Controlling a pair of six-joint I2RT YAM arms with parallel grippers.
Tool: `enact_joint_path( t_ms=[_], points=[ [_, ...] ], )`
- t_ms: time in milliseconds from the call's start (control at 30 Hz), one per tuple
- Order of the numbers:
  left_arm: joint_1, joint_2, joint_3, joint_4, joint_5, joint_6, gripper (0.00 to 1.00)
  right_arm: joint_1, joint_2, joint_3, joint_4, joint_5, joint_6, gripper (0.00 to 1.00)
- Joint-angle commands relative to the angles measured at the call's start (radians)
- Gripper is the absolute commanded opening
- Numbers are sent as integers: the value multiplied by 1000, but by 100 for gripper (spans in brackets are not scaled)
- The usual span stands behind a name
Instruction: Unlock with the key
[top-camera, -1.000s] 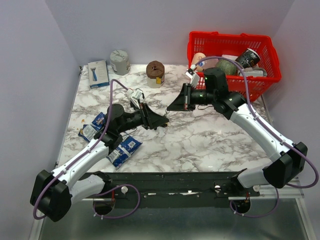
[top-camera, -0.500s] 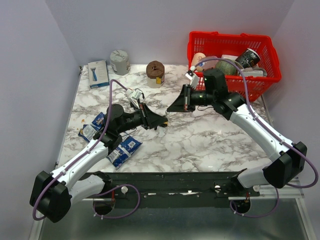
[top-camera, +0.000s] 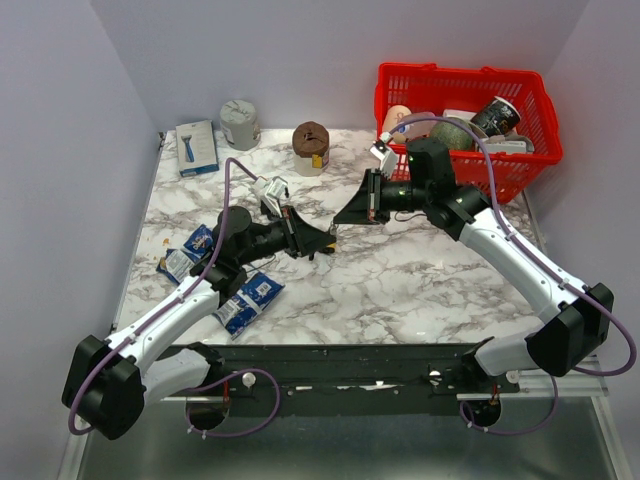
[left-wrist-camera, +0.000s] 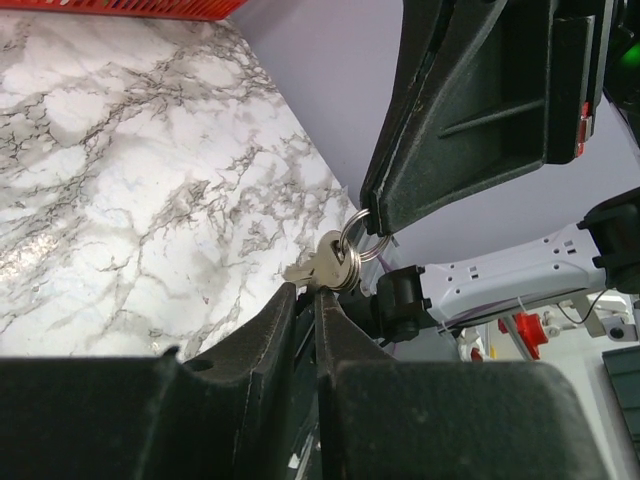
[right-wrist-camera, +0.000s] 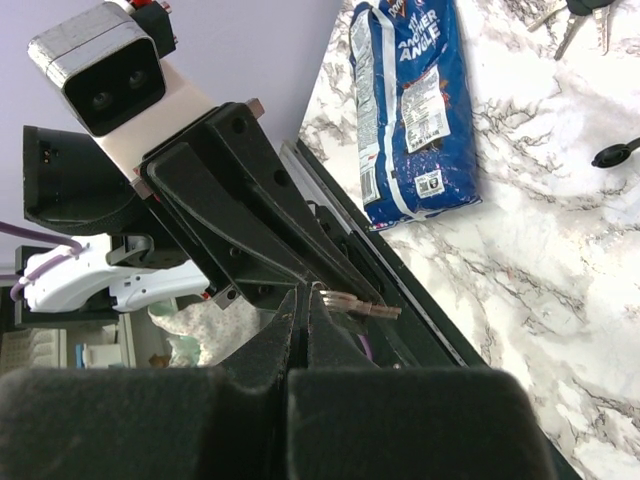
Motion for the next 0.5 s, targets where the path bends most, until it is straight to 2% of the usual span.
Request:
enact_joint_path(
  t_ms=[0,233,467],
  points=[
    [-8,-1,23,-5,-17,30,15,-7,-16,-11,12,-23,12,1],
    [-8,-6,22,-13,-16,41,0,-13,-13,-20,14,-27,9,1],
    [-8,-35,23,-54,3,72,0,-24,-17,-40,12,-29,-13,1]
  ],
)
